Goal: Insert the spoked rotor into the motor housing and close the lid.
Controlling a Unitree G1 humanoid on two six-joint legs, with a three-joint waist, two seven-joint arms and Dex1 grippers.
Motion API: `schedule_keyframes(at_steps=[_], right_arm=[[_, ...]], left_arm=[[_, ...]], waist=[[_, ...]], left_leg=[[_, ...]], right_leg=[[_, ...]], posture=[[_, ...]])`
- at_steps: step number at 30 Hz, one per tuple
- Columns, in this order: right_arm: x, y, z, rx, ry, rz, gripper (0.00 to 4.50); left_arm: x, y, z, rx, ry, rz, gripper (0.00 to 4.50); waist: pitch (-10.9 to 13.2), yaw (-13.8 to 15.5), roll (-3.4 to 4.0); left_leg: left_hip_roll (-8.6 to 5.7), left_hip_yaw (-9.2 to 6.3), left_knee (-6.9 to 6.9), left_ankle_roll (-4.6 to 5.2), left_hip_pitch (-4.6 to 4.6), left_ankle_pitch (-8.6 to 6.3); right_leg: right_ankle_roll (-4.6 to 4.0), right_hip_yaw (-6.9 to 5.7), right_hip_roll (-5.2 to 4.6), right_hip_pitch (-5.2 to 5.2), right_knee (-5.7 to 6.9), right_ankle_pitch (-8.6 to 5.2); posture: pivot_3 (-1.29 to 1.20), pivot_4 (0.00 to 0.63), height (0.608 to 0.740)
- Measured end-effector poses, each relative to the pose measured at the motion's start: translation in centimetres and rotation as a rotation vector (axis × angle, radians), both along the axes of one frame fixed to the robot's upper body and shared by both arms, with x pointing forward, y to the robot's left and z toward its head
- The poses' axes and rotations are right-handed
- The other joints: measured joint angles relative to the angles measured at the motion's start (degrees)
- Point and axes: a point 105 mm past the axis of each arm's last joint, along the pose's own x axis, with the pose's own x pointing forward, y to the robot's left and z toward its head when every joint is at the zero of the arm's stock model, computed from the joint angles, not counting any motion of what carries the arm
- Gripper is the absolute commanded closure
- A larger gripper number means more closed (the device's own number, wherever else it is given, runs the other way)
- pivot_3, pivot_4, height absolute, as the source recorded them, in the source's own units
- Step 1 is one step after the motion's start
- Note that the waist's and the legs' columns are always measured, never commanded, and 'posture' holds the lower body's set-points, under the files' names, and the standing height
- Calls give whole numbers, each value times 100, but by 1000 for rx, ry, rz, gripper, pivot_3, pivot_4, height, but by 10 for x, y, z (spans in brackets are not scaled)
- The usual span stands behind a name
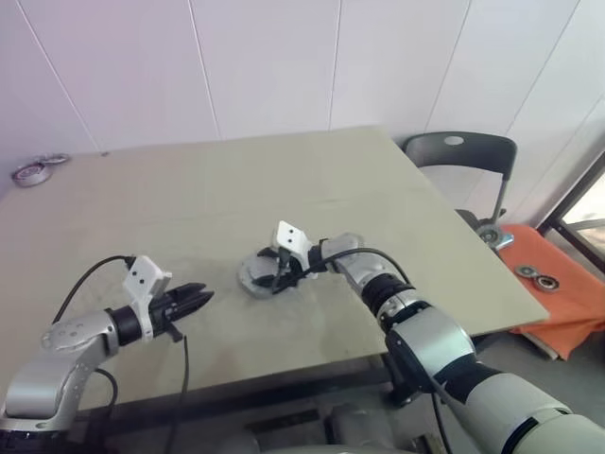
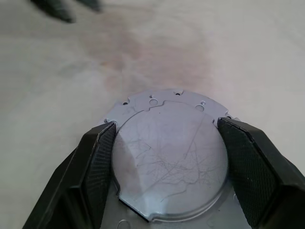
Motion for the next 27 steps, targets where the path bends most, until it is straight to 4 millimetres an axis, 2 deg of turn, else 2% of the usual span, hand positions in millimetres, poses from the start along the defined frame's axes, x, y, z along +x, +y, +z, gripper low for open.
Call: schedule_keyframes(at_steps=[5,14,20,24,25,27], right_arm=[[-4,4,1,1,16,31,1444],[-1,0,-1,-29,14,14,1444],[-2,-2,-1,-33,21,18,1444],[-1,-2,-1,-33,27,8,1444],[-1,-2,-1,-33,29,6,1444],[-1,-2,-2,-34,31,2,1444]], left_arm=[[1,0,0,-1,-4,6,3272],[-2,1,-5,-6,10,22,3272],[25,-10,1,-10,-57,39,3272],[42,-28,-10,-31,-42,32,3272],[45,-34,-14,-41,-36,23,2855],[50,-46,-17,-62,-30,4,2331]], waist=[[-11,-7,-10],[-8,5,-2],[-19,41,-2],[-35,46,-9],[-37,52,-9],[-41,61,-13]], left_leg=[[3,0,-81,6,26,-9],[-4,2,-48,5,38,-8],[-4,1,-55,5,38,-8],[-4,1,-55,5,40,-8],[-4,0,-54,5,41,-8],[-4,0,-53,5,44,-7]], right_leg=[[22,-2,-3,-11,1,4],[12,0,-3,31,-15,-27],[13,-1,-3,31,-18,-20],[17,0,-2,32,-14,-13],[17,0,-1,33,-13,-13],[19,0,0,33,-6,-13]], posture=[[0,0,740],[0,0,740],[0,0,740],[0,0,740],[0,0,740],[0,0,740]])
